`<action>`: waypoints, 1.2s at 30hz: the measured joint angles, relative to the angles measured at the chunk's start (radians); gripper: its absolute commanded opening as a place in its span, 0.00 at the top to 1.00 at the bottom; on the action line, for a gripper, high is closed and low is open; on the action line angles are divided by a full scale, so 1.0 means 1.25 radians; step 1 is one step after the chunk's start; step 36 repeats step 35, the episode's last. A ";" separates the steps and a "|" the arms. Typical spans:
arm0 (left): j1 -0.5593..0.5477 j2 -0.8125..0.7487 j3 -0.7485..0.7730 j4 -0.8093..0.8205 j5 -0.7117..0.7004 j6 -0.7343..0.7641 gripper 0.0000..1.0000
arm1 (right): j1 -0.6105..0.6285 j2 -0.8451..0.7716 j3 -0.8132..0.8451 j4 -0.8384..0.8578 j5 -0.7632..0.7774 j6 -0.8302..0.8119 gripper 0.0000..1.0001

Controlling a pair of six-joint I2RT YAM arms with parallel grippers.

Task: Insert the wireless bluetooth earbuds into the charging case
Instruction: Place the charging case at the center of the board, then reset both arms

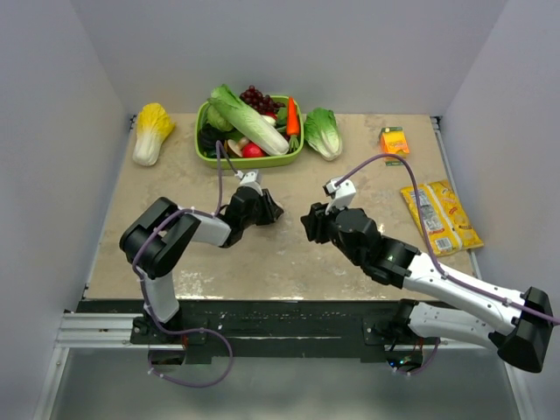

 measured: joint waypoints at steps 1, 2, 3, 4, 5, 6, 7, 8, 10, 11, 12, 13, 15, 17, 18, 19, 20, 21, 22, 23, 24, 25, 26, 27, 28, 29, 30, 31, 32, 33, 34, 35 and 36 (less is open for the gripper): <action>0.005 0.008 0.012 -0.004 0.006 -0.003 0.69 | 0.000 -0.001 -0.005 0.005 -0.003 0.001 0.56; 0.006 0.014 0.023 -0.011 0.007 -0.003 0.66 | 0.000 -0.002 -0.009 0.007 -0.004 0.002 0.55; 0.008 0.022 0.032 -0.013 0.012 -0.003 0.61 | 0.000 -0.002 -0.013 0.007 -0.004 0.003 0.55; 0.009 0.027 0.039 -0.013 0.016 -0.003 0.59 | 0.000 -0.002 -0.016 0.008 -0.004 0.004 0.55; 0.009 0.031 0.041 -0.012 0.020 -0.004 0.57 | 0.000 -0.002 -0.018 0.008 -0.004 0.006 0.55; 0.010 0.032 0.041 -0.009 0.023 -0.004 0.54 | 0.000 -0.002 -0.021 0.009 -0.004 0.006 0.55; 0.010 0.032 0.041 -0.006 0.028 -0.005 0.52 | 0.000 -0.002 -0.021 0.008 -0.004 0.007 0.55; 0.011 0.032 0.041 -0.002 0.033 -0.007 0.50 | 0.000 -0.002 -0.021 0.008 -0.004 0.007 0.54; 0.014 0.032 0.040 0.000 0.041 -0.006 0.44 | 0.000 -0.002 -0.021 0.009 -0.004 0.007 0.54; 0.016 0.030 0.039 0.002 0.046 -0.007 0.39 | 0.000 -0.002 -0.021 0.008 -0.004 0.008 0.53; 0.020 0.024 0.034 0.002 0.051 -0.004 0.29 | 0.000 -0.002 -0.021 0.007 -0.004 0.008 0.53; 0.024 0.016 0.027 0.000 0.052 -0.003 0.06 | 0.000 -0.003 -0.021 0.006 -0.004 0.009 0.53; 0.041 -0.023 -0.002 -0.007 0.060 0.003 0.00 | 0.000 -0.005 -0.021 0.005 -0.003 0.009 0.52; 0.066 -0.079 -0.034 -0.043 0.056 0.012 0.00 | 0.000 -0.013 -0.021 0.003 -0.003 0.009 0.52; 0.075 -0.097 -0.048 -0.057 0.055 0.014 0.00 | 0.000 -0.018 -0.021 0.003 -0.003 0.009 0.52; 0.088 -0.126 -0.065 -0.082 0.046 0.021 0.00 | 0.000 -0.023 -0.021 0.003 -0.003 0.009 0.52; 0.092 -0.154 -0.080 -0.109 0.036 0.024 0.00 | 0.000 -0.026 -0.021 0.003 -0.003 0.009 0.52; 0.099 -0.175 -0.089 -0.134 0.029 0.025 0.00 | 0.000 -0.030 -0.021 0.002 -0.003 0.009 0.52; 0.099 -0.197 -0.096 -0.160 0.018 0.026 0.00 | 0.000 -0.034 -0.021 0.003 -0.003 0.009 0.52; 0.099 -0.227 -0.105 -0.193 0.008 0.026 0.00 | 0.000 -0.039 -0.023 0.004 -0.002 0.009 0.52; 0.098 -0.261 -0.110 -0.228 -0.002 0.026 0.00 | 0.000 -0.045 -0.026 0.007 -0.001 0.009 0.52; 0.096 -0.296 -0.114 -0.258 -0.013 0.026 0.00 | 0.000 -0.051 -0.030 0.010 0.001 0.009 0.52; 0.092 -0.337 -0.117 -0.284 -0.025 0.026 0.00 | 0.000 -0.060 -0.038 0.017 0.004 0.008 0.51; 0.088 -0.380 -0.120 -0.301 -0.037 0.025 0.00 | 0.000 -0.069 -0.048 0.023 0.007 0.007 0.51; 0.084 -0.426 -0.125 -0.306 -0.048 0.025 0.00 | 0.000 -0.078 -0.059 0.028 0.016 0.005 0.50; 0.078 -0.475 -0.135 -0.309 -0.058 0.024 0.00 | 0.000 -0.084 -0.070 0.034 0.022 0.004 0.50; 0.072 -0.528 -0.150 -0.304 -0.069 0.022 0.00 | 0.000 -0.089 -0.081 0.039 0.028 0.003 0.49; 0.065 -0.582 -0.169 -0.296 -0.080 0.018 0.00 | 0.000 -0.092 -0.089 0.042 0.036 0.002 0.49; 0.060 -0.637 -0.192 -0.288 -0.093 0.013 0.00 | 0.000 -0.093 -0.099 0.046 0.042 0.001 0.48; 0.054 -0.687 -0.217 -0.274 -0.107 -0.004 0.00 | 0.000 -0.091 -0.103 0.047 0.046 0.001 0.48; 0.051 -0.724 -0.237 -0.264 -0.125 -0.028 0.00 | 0.000 -0.090 -0.106 0.051 0.052 0.000 0.48; 0.050 -0.757 -0.257 -0.262 -0.147 -0.057 0.00 | 0.000 -0.090 -0.108 0.054 0.061 0.000 0.47; 0.050 -0.757 -0.257 -0.262 -0.147 -0.057 0.00 | 0.000 -0.090 -0.108 0.054 0.061 0.000 0.47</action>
